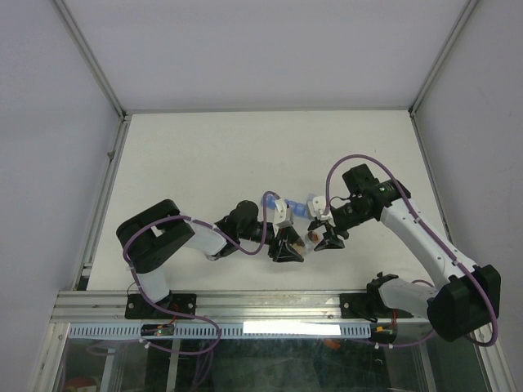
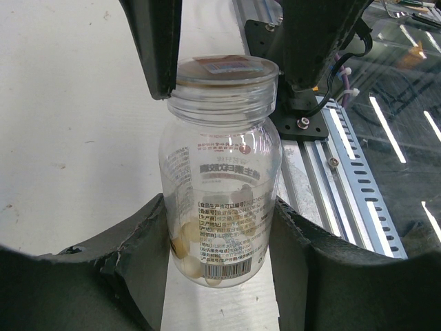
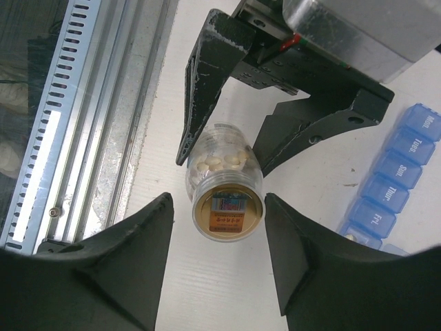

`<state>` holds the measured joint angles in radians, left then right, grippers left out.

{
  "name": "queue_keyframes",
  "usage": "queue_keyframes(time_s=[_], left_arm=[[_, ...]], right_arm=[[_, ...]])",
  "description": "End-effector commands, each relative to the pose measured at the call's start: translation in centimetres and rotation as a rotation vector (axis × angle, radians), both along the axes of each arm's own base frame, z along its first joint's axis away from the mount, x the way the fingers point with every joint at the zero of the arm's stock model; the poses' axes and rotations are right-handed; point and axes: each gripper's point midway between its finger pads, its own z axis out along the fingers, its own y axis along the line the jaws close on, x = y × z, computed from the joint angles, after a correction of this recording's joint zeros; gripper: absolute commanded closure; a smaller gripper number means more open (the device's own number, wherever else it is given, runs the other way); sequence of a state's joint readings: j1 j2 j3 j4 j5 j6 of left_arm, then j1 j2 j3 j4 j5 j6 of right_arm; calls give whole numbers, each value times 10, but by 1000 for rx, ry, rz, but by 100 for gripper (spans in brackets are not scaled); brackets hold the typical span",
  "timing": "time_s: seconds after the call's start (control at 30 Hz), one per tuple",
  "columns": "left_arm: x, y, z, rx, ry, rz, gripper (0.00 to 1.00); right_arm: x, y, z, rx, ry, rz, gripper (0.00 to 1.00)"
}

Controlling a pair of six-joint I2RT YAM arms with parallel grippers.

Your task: Sort the pills into containers

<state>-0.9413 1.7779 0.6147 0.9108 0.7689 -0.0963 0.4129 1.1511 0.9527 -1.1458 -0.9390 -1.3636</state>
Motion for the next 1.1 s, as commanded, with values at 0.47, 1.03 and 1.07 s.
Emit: queue_keyframes(time_s=[0.47,1.03,1.07], left_arm=[[33,-13,64,-186,-206,267,93],[57,-17,43,-87,-202,445,93],[54,-16,42,-85,-199,438,93]], right_arm=[[27,3,-9,-120,197,-314,66],[62,-5,26,-92,247,-611,6],[61,-7,31,-71,234,-603,5]])
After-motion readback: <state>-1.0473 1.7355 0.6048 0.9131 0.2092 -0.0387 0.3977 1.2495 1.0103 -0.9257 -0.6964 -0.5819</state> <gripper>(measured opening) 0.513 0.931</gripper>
